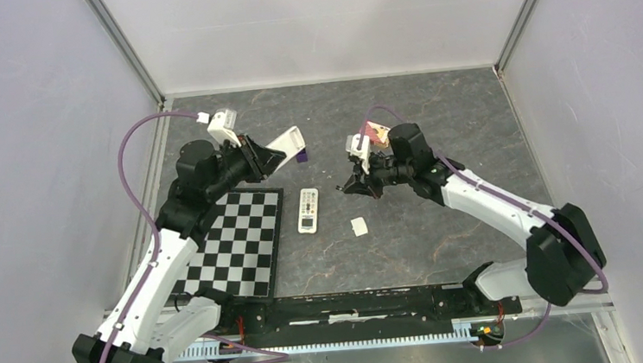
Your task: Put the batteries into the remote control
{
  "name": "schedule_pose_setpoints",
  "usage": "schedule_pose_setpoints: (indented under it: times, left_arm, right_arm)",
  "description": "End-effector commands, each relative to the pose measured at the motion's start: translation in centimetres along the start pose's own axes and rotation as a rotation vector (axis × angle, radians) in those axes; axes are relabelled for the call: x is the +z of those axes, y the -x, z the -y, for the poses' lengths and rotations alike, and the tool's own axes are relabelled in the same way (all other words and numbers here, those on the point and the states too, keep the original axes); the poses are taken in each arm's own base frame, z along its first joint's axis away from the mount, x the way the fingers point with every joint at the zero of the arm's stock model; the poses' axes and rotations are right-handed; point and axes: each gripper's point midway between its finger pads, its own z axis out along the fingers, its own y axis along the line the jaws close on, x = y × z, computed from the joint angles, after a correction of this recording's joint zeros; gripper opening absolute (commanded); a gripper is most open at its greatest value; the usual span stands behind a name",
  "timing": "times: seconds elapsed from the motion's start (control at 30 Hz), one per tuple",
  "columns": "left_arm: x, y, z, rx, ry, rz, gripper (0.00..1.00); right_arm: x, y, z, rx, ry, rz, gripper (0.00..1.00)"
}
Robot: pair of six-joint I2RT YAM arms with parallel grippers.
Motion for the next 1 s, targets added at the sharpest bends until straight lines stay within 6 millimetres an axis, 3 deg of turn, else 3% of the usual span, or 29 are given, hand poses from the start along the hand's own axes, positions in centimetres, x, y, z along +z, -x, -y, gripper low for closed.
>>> schedule_pose_setpoints:
  times: [0.0,0.23,0.5,0.6,0.7,0.9,0.97]
  left_arm:
    - [-0.3,2.1,-1.3,0.001,0.107,0.062,0.02]
    - [0.3,1.4,-1.0,0.0,0.075,0.028,0.02]
    - [0.5,1.3,-0.2,-0.004,0.029,0.018,0.02]
    - [0.4,1.3,0.1,0.0,0.012,0.018,0.02]
    - [0.5,1.2,0.5,-0.005,-0.02,0.021,0.02]
    - [1.4,0.8,2.5,-0.107,-0.165,0.038,0.02]
    - [1.7,0.8,3.4,-0.159,-0.231,0.045,0.02]
  right_arm:
    - [-2.0,4.3,-4.4,-0.145,0.194,0.165,0.0]
    - [-5.3,7.4,-9.2,-0.268,0.372,0.31,0.0]
    - [-5.2,7.6,-8.7,-0.247,0.334,0.298,0.0]
    - [-5.0,8.2,-7.2,-0.21,0.25,0.279,0.0]
    - [-5.1,10.2,-4.9,-0.122,0.118,0.272,0.0]
    - [-7.2,16.8,0.3,0.23,-0.191,0.405,0.0]
    - [-7.9,18.4,1.1,0.343,-0.232,0.481,0.0]
